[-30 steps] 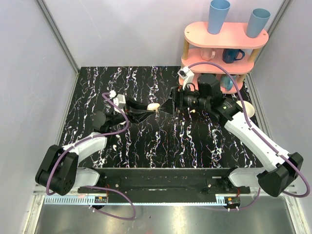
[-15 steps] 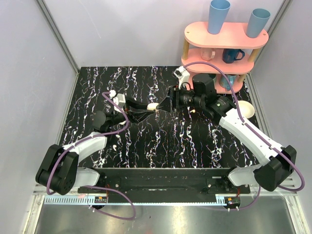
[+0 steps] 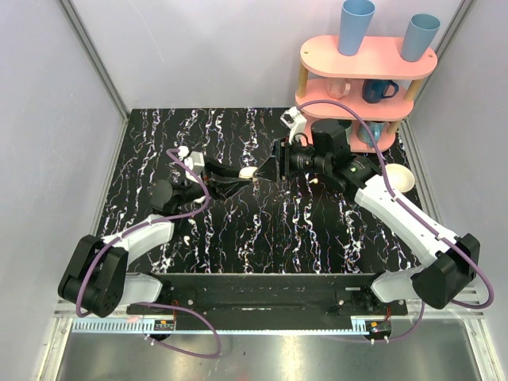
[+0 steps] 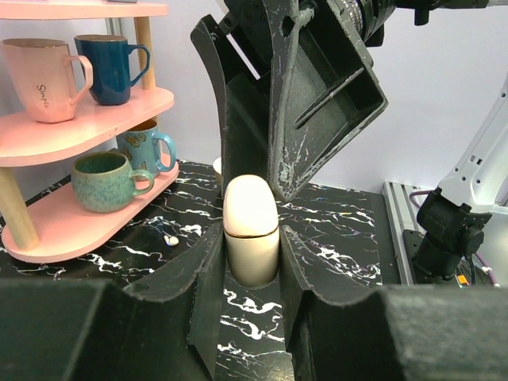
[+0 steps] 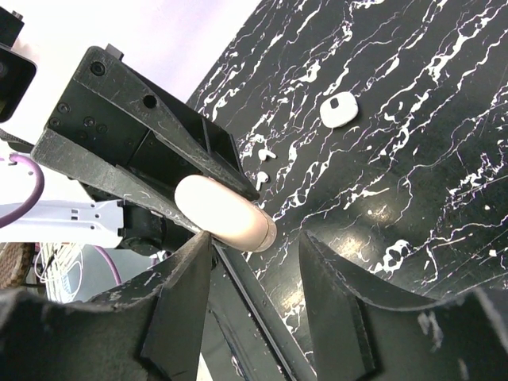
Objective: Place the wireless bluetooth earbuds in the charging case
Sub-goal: Open the charging case.
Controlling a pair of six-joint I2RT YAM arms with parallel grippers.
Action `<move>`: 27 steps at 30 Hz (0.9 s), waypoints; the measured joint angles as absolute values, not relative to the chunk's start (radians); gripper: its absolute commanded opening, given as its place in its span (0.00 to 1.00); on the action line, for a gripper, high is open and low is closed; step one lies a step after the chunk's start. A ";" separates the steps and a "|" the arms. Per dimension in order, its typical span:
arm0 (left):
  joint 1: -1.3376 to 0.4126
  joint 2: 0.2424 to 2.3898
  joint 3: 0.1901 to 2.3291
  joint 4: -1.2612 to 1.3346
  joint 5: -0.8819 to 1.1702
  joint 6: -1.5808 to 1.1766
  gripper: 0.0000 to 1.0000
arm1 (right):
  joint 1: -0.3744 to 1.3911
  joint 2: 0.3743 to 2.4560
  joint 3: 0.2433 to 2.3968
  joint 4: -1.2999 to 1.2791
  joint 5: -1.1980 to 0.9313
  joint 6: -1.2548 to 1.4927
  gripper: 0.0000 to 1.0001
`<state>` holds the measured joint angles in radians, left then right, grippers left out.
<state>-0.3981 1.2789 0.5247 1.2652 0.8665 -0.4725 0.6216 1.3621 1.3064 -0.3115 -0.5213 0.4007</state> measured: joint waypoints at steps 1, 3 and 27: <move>-0.398 1.279 0.525 1.264 0.866 -0.472 0.00 | 0.622 1.364 1.309 -0.312 -0.520 0.401 0.55; -0.398 1.279 0.527 1.262 0.864 -0.472 0.00 | 0.622 1.367 1.316 -0.313 -0.517 0.400 0.55; -0.427 1.278 0.514 1.275 0.859 -0.440 0.00 | 0.622 1.370 1.347 -0.258 -0.459 0.385 0.76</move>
